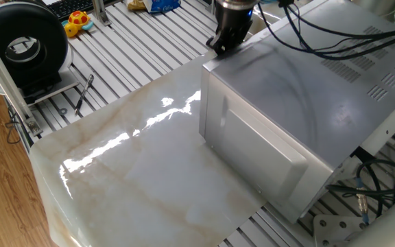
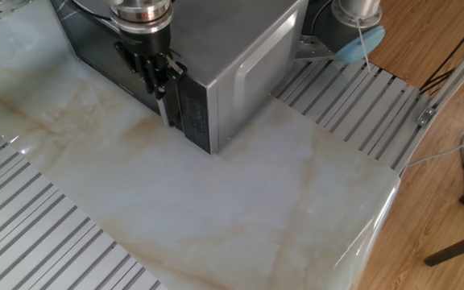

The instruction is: Open the microwave door

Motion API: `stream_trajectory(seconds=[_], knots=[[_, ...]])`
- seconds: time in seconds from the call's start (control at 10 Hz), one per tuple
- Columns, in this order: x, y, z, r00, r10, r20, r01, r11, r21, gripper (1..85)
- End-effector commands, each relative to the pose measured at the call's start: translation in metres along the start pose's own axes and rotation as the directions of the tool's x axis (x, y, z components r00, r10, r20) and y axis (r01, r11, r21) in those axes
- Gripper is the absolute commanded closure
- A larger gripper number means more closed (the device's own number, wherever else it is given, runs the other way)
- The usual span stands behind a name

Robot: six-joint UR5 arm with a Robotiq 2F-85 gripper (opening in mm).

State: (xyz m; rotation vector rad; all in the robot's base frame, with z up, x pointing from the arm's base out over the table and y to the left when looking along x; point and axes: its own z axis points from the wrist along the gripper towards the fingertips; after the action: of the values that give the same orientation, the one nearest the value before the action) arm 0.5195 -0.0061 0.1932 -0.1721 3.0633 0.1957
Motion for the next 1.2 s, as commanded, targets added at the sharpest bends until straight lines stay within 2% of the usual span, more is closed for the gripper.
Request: stream_trajectory(seconds=[0.0,0.1,0.2,0.5,0.6,0.8,1.1], knots=[[-0.003,-0.01,-0.002,0.999,-0.032,0.01,0.032,0.999,0.038,83.0],[-0.001,-0.007,-0.001,1.0,-0.028,0.002,0.028,0.999,0.026,83.0],[-0.002,-0.012,-0.002,0.999,-0.048,0.005,0.047,0.998,0.044,83.0],[0.007,-0.026,-0.003,0.997,-0.063,-0.033,0.066,0.993,0.096,83.0],[0.004,-0.019,-0.002,0.998,-0.062,-0.019,0.063,0.995,0.071,83.0],[0.005,-0.024,-0.002,0.998,-0.058,-0.025,0.06,0.994,0.089,83.0],[0.004,-0.025,-0.003,0.998,-0.055,-0.021,0.057,0.994,0.094,83.0]])
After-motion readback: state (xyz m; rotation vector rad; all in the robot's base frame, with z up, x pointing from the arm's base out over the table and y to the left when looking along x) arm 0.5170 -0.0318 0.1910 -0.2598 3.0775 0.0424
